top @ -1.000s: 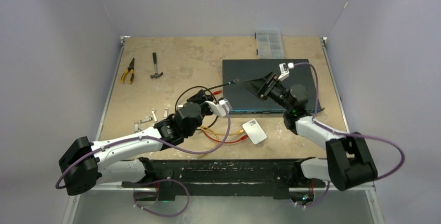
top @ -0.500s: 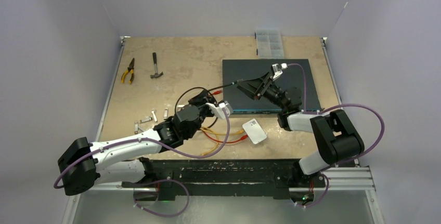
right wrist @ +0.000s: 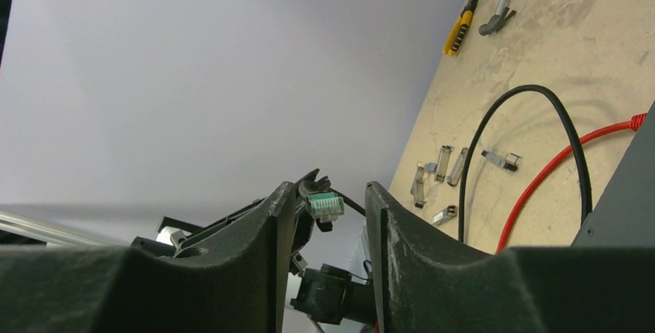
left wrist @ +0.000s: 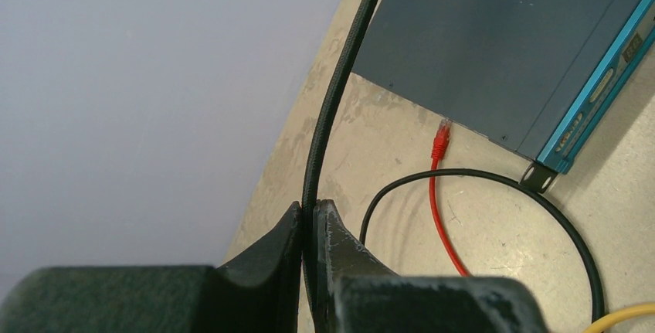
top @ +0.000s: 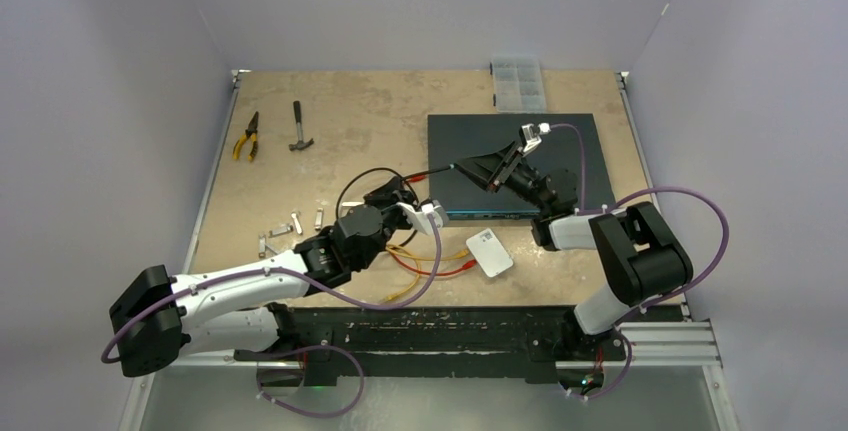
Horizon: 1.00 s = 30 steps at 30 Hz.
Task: Insert the plug into the switch port
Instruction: Adjust the power at the center of the board.
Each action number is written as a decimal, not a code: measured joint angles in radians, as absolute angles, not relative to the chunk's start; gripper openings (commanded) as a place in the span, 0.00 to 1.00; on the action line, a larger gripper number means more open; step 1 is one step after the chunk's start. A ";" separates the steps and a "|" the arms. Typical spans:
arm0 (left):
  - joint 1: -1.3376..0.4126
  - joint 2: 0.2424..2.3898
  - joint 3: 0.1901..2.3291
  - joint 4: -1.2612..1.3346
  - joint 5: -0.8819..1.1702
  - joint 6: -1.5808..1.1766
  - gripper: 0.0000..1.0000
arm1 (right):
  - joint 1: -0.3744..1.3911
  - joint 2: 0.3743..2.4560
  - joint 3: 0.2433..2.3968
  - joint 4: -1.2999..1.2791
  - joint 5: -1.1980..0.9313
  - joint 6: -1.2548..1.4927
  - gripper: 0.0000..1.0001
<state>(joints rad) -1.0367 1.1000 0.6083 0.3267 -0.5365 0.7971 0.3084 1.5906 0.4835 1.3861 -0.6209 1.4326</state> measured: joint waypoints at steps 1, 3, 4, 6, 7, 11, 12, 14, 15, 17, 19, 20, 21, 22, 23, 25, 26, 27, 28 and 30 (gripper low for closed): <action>-1.037 1.099 0.608 0.327 -0.533 0.797 0.00 | 0.308 1.591 0.484 1.388 -0.621 1.433 0.34; -1.037 1.099 0.608 0.327 -0.529 0.797 0.00 | 0.308 1.591 0.484 1.390 -0.621 1.434 0.24; -1.037 1.099 0.608 0.326 -0.527 0.797 0.00 | 0.308 1.590 0.484 1.391 -0.621 1.433 0.17; -1.037 1.099 0.608 0.325 -0.527 0.797 0.00 | 0.308 1.590 0.484 1.391 -0.621 1.431 0.04; -1.037 1.099 0.608 0.322 -0.527 0.797 0.00 | 0.308 1.589 0.484 1.392 -0.620 1.434 0.00; -1.037 1.099 0.608 0.311 -0.522 0.797 0.17 | 0.307 1.579 0.483 1.391 -0.621 1.421 0.00; -1.037 1.099 0.609 0.308 -0.519 0.796 0.26 | 0.307 1.578 0.483 1.390 -0.621 1.414 0.00; -1.037 1.099 0.613 0.287 -0.507 0.786 0.36 | 0.307 1.576 0.483 1.388 -0.622 1.398 0.00; -1.038 1.099 0.620 0.266 -0.497 0.776 0.40 | 0.307 1.575 0.483 1.385 -0.623 1.388 0.00; -1.040 1.099 0.643 0.226 -0.474 0.751 0.46 | 0.307 1.575 0.483 1.385 -0.624 1.369 0.00; -1.041 1.100 0.676 0.186 -0.446 0.720 0.49 | 0.307 1.575 0.483 1.385 -0.625 1.348 0.00; -1.041 1.102 0.700 0.162 -0.426 0.699 0.50 | 0.307 1.575 0.483 1.385 -0.628 1.335 0.00; -1.041 1.105 0.724 0.142 -0.404 0.680 0.51 | 0.307 1.575 0.483 1.385 -0.630 1.324 0.00; -1.040 1.109 0.744 0.128 -0.384 0.662 0.51 | 0.307 1.575 0.483 1.386 -0.635 1.308 0.00; -1.034 1.114 0.772 0.103 -0.355 0.636 0.51 | 0.307 1.574 0.483 1.386 -0.643 1.291 0.00; -1.008 1.128 0.826 0.063 -0.274 0.582 0.52 | 0.307 1.568 0.483 1.386 -0.652 1.257 0.00; -0.983 1.135 0.852 0.044 -0.227 0.553 0.52 | 0.307 1.562 0.483 1.387 -0.658 1.234 0.00; -0.950 1.142 0.877 0.024 -0.174 0.521 0.53 | 0.307 1.554 0.483 1.389 -0.669 1.208 0.00; -0.917 1.148 0.897 0.009 -0.127 0.492 0.53 | 0.307 1.544 0.483 1.391 -0.674 1.186 0.00; -0.842 1.166 0.943 -0.024 -0.015 0.426 0.53 | 0.307 1.518 0.483 1.394 -0.683 1.131 0.00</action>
<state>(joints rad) -0.8421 1.1660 0.9432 -0.0238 -0.0151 0.4263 0.3073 1.5185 0.4831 1.3945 -0.6834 1.1313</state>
